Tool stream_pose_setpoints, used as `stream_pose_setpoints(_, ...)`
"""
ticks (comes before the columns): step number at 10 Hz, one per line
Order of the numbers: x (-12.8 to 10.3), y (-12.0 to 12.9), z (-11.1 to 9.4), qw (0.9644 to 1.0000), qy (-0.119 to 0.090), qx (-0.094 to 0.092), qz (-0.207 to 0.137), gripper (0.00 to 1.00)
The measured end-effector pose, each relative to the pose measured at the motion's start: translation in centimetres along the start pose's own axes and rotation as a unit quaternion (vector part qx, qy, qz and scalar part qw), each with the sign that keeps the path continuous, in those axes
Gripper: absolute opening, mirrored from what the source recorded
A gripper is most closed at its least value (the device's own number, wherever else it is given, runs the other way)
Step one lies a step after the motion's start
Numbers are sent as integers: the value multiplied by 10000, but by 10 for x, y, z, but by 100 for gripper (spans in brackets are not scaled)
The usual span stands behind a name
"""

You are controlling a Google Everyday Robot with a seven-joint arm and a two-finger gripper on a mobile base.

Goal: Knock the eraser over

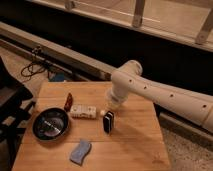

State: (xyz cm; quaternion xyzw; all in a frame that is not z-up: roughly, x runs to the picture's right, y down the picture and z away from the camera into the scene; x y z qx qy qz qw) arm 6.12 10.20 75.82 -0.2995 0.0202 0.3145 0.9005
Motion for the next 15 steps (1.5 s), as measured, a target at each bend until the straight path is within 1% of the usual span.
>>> stream_pose_setpoints(2, 11, 10, 10, 9997, 30, -215, 57, 7)
stream_pose_setpoints(3, 18, 21, 11, 9994, 46, -344, 57, 7)
stream_pose_setpoints(6, 24, 53, 4, 9981, -15, -615, -71, 7)
stream_pose_setpoints(8, 22, 78, -4, 9963, -148, -809, -237, 7)
stream_pose_setpoints(9, 20, 88, -8, 9949, -237, -919, -331, 7)
stream_pose_setpoints(10, 14, 100, -10, 9925, -324, -1075, -480, 7)
stream_pose_setpoints(12, 6, 120, -9, 9879, -354, -1315, -739, 7)
stream_pose_setpoints(13, 2, 126, -9, 9879, -356, -1313, -747, 7)
stream_pose_setpoints(14, 0, 122, -10, 9889, -375, -1257, -694, 7)
stream_pose_setpoints(15, -1, 115, -11, 9892, -384, -1241, -684, 7)
